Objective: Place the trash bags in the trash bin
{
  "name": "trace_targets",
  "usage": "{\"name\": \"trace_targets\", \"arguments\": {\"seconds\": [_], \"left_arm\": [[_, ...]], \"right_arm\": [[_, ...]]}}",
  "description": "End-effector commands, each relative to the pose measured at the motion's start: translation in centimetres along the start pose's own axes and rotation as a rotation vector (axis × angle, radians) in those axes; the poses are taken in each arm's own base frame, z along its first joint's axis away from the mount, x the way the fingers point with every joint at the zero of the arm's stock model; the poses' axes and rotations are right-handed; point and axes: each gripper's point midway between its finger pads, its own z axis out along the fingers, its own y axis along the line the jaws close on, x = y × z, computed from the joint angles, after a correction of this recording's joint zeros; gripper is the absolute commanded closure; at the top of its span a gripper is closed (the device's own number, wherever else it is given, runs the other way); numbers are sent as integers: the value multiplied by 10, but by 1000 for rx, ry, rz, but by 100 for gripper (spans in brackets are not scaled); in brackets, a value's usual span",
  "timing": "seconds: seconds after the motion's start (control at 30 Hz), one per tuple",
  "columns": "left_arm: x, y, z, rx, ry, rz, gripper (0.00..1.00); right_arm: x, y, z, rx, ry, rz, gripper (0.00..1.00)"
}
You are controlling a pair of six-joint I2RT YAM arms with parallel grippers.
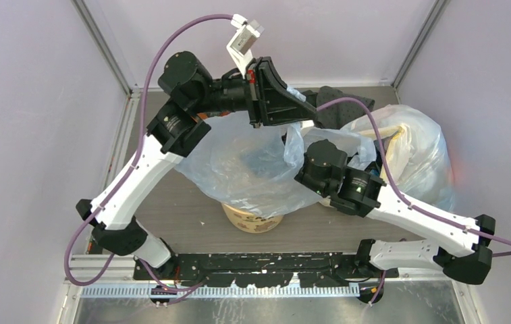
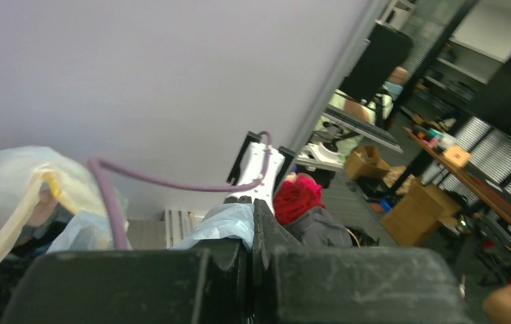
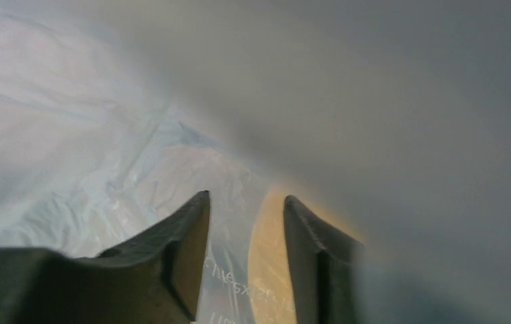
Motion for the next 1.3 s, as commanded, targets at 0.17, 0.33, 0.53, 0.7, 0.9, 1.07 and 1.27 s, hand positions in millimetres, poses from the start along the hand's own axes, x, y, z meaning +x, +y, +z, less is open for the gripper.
{"name": "trace_targets", "arguments": {"seconds": [0.17, 0.33, 0.53, 0.7, 0.9, 1.07, 1.27], "left_arm": [[6, -41, -14, 350, 31, 38, 99], [15, -32, -11, 387, 31, 6, 99], [20, -26, -9, 408, 29, -22, 100], [16, -28, -8, 424, 25, -50, 99], [21, -27, -11, 407, 22, -92, 97], [24, -12, -15, 266, 34, -129, 90], [31, 8, -37, -19, 68, -61, 94]], "right_arm": [[5, 50, 15, -268, -24, 162, 26], [2, 31, 27, -179, -89, 186, 18], [1, 26, 44, -157, -126, 179, 17], [-5, -3, 50, -19, -197, 137, 17], [-13, -40, 45, 167, -258, 48, 18], [-19, -45, 32, 191, -269, 49, 25], [-29, -55, 12, 238, -293, 48, 50]]}}
